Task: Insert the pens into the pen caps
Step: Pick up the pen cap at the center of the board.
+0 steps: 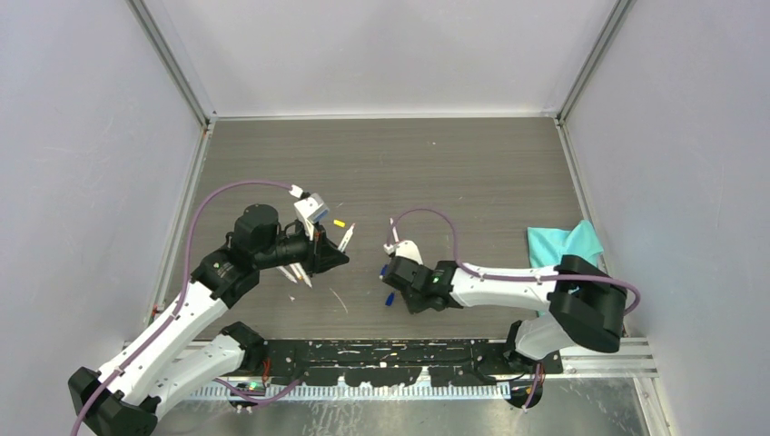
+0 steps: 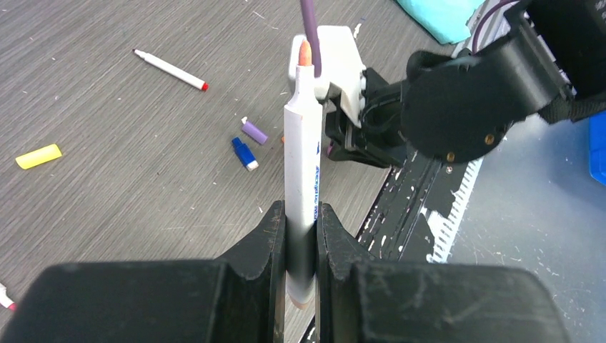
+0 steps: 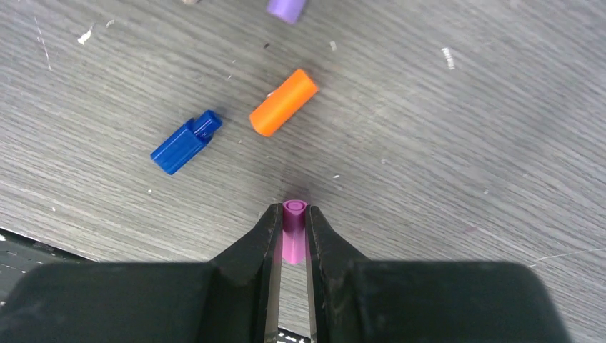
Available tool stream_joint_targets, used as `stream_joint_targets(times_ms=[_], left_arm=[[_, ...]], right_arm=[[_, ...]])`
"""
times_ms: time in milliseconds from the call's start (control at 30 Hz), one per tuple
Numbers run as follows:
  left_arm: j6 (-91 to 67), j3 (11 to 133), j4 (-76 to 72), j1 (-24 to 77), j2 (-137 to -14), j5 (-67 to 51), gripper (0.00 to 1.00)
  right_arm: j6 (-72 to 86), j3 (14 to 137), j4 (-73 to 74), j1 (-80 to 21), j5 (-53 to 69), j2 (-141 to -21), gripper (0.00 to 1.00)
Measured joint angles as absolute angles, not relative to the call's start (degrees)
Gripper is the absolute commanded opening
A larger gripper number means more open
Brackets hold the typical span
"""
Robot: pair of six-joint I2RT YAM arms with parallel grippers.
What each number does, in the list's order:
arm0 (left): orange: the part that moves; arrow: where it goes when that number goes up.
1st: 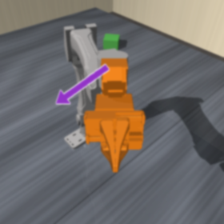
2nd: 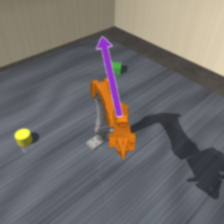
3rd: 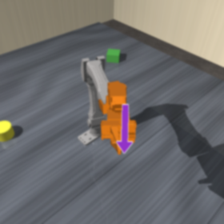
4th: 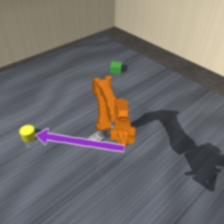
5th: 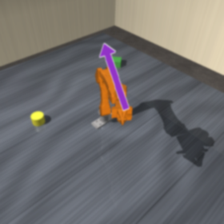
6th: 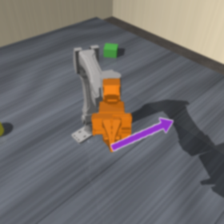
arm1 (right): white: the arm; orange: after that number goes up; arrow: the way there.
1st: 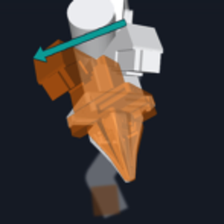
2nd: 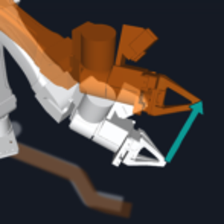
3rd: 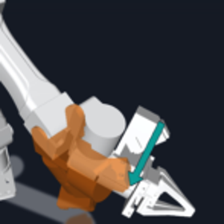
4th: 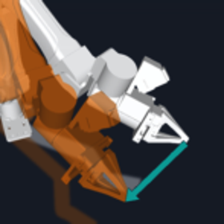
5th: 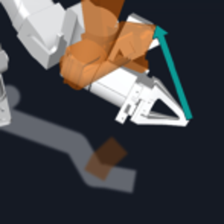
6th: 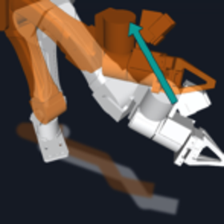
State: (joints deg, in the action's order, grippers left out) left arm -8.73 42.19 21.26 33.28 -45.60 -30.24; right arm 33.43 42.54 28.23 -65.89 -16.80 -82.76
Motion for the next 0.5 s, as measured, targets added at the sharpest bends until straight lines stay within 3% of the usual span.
stream_joint_targets(times_ms=[500], left_arm=[[-12.9, 42.1, 15.8, 33.2, -47.7, -36.3, 0.00]], right_arm=[[36.1, 39.4, 15.9, -53.5, -6.2, -63.0, 0.01]])
